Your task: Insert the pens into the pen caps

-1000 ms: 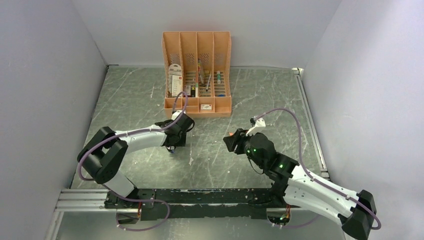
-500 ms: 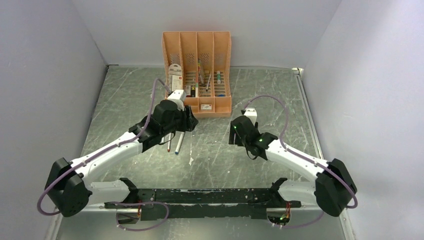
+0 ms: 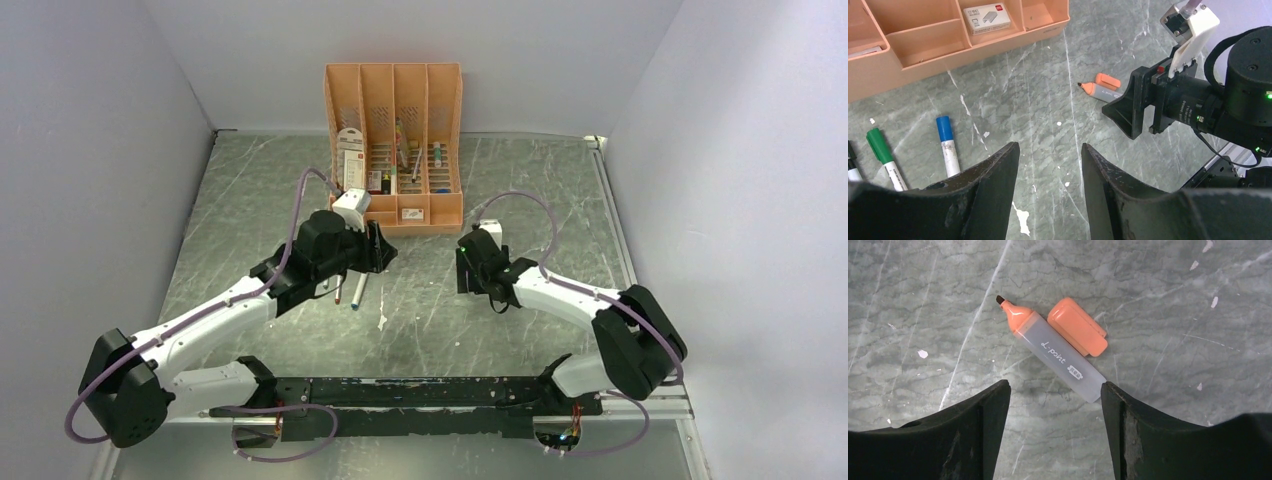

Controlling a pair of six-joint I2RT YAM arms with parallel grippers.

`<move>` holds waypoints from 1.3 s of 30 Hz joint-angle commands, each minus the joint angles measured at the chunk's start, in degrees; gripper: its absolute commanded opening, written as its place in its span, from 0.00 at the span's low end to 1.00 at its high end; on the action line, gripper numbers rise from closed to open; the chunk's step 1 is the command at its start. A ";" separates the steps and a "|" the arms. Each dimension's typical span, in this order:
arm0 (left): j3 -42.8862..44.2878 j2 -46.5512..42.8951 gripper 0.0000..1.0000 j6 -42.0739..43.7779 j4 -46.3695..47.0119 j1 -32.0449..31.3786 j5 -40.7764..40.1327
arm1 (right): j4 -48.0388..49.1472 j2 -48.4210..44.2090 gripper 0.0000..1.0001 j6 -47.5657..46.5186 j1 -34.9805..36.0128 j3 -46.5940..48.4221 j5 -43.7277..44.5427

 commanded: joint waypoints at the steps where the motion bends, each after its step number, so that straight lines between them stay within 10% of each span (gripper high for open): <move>1: -0.92 -0.43 0.59 1.24 1.98 0.08 1.19 | 3.54 1.98 0.66 -1.59 -0.65 0.15 -0.95; 25: -3.63 1.79 0.58 0.30 5.55 0.11 3.01 | 2.93 -9.51 0.57 3.03 1.79 -3.70 -7.55; 39: -4.18 -0.35 0.58 0.52 3.69 0.18 2.36 | 4.54 5.30 0.56 0.44 1.77 1.12 -3.22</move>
